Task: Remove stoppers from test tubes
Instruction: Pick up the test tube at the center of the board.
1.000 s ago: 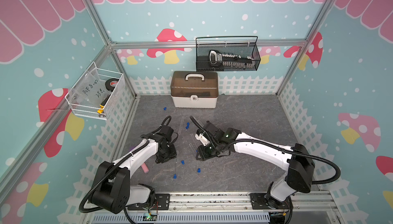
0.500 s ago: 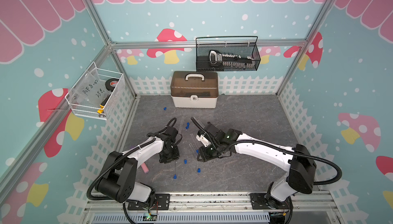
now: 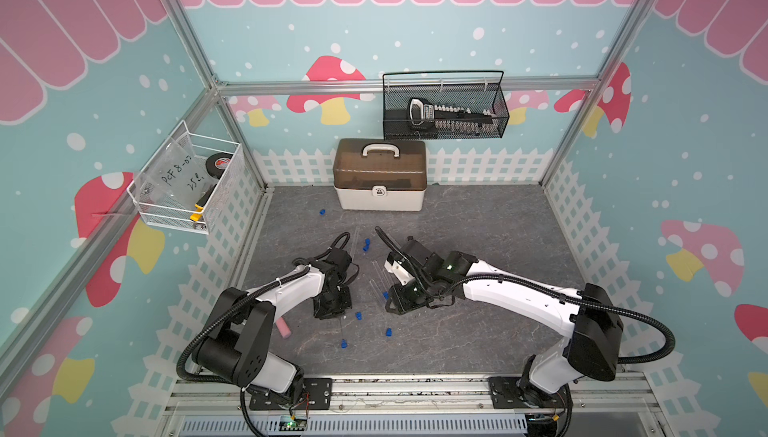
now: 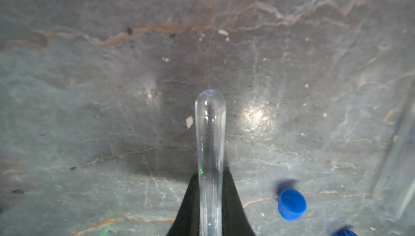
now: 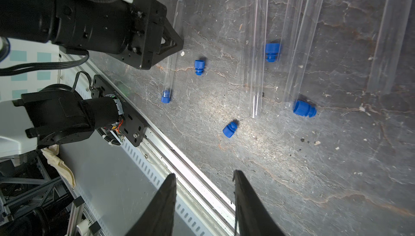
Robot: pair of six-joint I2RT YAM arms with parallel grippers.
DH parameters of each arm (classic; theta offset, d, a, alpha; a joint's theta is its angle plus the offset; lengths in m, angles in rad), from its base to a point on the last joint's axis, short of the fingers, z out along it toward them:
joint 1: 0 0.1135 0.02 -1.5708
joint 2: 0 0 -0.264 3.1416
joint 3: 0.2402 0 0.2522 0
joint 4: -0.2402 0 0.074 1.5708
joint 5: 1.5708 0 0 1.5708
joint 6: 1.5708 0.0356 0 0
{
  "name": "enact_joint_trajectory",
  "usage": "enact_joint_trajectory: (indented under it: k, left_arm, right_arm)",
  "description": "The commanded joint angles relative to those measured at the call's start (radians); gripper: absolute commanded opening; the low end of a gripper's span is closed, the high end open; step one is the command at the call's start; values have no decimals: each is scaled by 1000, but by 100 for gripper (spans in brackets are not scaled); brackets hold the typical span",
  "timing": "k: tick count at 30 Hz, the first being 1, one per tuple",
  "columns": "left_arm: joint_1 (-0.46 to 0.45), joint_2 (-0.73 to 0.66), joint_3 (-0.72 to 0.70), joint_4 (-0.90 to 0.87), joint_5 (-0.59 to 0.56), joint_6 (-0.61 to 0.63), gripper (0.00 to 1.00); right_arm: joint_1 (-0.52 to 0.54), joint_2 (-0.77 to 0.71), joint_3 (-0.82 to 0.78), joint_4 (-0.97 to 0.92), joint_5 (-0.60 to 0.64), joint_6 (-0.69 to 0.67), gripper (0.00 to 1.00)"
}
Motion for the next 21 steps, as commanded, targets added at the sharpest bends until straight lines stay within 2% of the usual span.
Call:
enact_joint_trajectory:
  k: [1, 6, 12, 15, 17, 21]
  left_arm:
    - [-1, 28, -6, 42, 19, 5, 0]
    - [15, -5, 16, 16, 48, 6, 0]
    - [72, -130, 40, 11, 195, -51, 0]
    - [101, -230, 55, 81, 307, -143, 0]
    - [113, -304, 66, 154, 347, -247, 0]
    - [117, -430, 45, 433, 381, -507, 0]
  right_arm:
    - [1, -24, -6, -9, 14, -1, 42]
    - [-4, -27, -1, -12, 10, -3, 42]
    - [-27, -69, 12, -23, 5, -10, 42]
    - [-59, -122, 4, 2, -18, 3, 42]
    - [-93, -174, -15, 51, -52, 31, 42]
    - [-168, -274, -66, 195, -128, 127, 44]
